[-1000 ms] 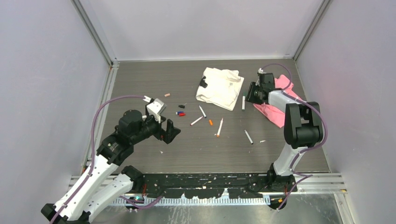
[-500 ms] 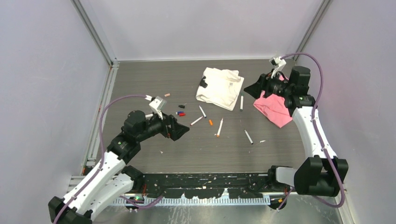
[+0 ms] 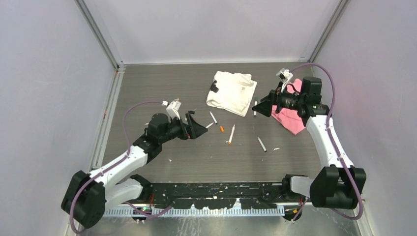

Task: Insert the pens into the pen caps
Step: Pick up the pen from the center of the board.

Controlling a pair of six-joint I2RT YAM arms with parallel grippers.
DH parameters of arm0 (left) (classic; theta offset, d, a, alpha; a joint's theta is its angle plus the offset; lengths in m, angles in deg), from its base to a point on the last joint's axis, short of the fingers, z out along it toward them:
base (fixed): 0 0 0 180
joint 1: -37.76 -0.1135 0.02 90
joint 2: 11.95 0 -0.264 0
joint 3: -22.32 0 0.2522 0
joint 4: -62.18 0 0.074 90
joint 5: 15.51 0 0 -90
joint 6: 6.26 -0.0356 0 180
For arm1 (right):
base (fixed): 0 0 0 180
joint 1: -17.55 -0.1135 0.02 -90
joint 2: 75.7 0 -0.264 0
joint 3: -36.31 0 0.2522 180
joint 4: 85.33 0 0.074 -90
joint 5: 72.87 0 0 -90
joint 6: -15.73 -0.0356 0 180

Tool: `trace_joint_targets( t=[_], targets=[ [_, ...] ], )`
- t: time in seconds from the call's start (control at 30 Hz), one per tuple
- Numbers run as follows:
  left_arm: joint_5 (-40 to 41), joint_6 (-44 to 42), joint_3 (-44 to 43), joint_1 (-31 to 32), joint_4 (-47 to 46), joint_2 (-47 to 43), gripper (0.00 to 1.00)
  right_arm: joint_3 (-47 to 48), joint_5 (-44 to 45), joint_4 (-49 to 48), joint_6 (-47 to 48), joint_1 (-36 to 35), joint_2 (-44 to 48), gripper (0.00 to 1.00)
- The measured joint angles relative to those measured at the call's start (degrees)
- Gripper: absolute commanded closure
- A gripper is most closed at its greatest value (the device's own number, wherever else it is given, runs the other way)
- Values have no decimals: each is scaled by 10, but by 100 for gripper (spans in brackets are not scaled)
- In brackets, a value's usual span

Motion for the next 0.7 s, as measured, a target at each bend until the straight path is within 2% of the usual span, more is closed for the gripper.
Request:
trace_joint_targets(
  t=[0.13, 0.23, 0.3, 0.4, 0.47, 0.53, 0.7],
  targets=[
    [11, -1, -25, 0, 9, 48, 30, 1, 18, 29, 25, -9, 2, 14],
    [25, 3, -54, 7, 20, 85, 31, 3, 31, 42, 39, -13, 2, 14],
    [63, 11, -76, 28, 37, 107, 31, 6, 41, 51, 46, -14, 2, 14],
    [179, -1, -115, 113, 82, 131, 36, 7, 51, 56, 53, -14, 2, 14],
    [263, -13, -164, 182, 117, 164, 51, 8, 58, 60, 56, -14, 2, 14],
    [323, -19, -231, 228, 151, 216, 57, 11, 68, 66, 61, -14, -2, 14],
    [421, -21, -393, 254, 231, 361, 59, 18, 86, 77, 70, -14, -24, 14]
  ],
)
